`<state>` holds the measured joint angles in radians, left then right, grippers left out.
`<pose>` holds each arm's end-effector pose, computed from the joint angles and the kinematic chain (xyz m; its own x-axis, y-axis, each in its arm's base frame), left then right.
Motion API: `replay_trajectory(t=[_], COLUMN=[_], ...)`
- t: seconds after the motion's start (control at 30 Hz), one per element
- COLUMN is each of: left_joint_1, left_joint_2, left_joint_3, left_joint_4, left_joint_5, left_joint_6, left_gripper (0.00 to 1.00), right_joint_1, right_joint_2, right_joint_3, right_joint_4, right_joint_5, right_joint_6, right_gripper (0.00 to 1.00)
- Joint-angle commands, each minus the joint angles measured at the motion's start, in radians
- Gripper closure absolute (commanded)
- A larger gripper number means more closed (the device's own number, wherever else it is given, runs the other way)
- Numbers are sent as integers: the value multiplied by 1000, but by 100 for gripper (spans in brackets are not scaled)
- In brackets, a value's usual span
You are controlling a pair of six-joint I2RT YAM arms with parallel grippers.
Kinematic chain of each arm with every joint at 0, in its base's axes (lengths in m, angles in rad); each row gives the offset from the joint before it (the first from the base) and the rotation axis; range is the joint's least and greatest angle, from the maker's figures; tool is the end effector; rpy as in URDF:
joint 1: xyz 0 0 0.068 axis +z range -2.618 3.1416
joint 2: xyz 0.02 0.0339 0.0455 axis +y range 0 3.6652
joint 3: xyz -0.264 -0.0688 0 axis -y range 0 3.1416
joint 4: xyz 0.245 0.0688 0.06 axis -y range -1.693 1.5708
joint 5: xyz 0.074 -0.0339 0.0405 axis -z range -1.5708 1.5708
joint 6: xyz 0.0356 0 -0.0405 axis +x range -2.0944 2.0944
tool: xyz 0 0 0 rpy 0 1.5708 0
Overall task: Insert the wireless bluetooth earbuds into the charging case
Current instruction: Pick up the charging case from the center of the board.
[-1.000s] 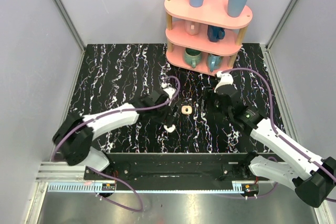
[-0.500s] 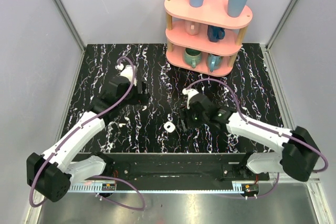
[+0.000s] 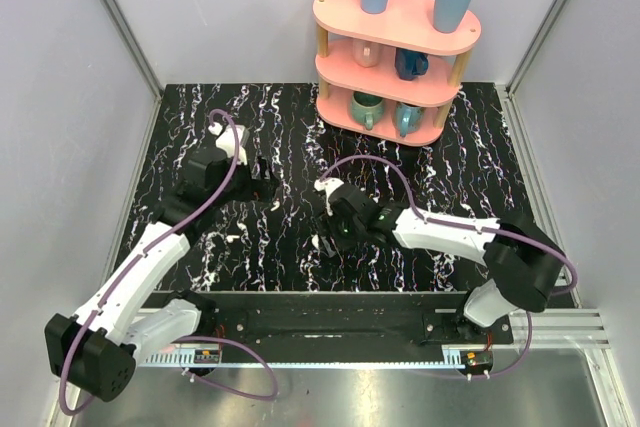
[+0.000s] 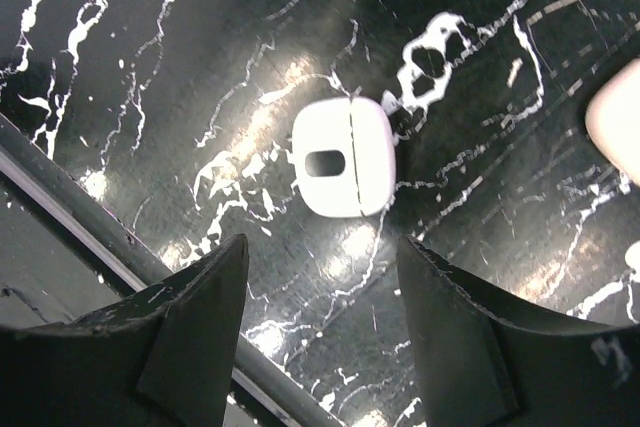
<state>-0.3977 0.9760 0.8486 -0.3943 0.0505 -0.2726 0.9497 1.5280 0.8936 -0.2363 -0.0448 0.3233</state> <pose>0.2000 -0.0860 0.3059 -0.5575 -0.0575 -0.8282 0.2877 0.9224 -0.2576 0.1804 0.2548 0.1966 -0.6854 -0.4125 -0.6000 -0.6449 0.7266 0.2372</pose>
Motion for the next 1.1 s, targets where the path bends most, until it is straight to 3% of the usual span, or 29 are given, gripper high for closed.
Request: replay_trajectory(t=[0.0, 0.23, 0.87, 1.07], left_joint_1=[11, 14, 22, 23], left_joint_2=[-56, -56, -39, -46], left_joint_3=[-31, -37, -37, -39], left_joint_4=[54, 40, 57, 54], left_joint_5=[15, 14, 43, 40], left_joint_6=[7, 15, 10, 7], left_gripper=[1, 1, 1, 1], right_joint_1=[26, 34, 46, 49], right_joint_2=[49, 142, 219, 222], right_joint_3=[77, 139, 169, 174], right_joint_4=[51, 3, 3, 5], right_joint_5=[20, 39, 85, 91], right_joint_6=[-79, -148, -178, -170], right_gripper=[32, 33, 34, 39])
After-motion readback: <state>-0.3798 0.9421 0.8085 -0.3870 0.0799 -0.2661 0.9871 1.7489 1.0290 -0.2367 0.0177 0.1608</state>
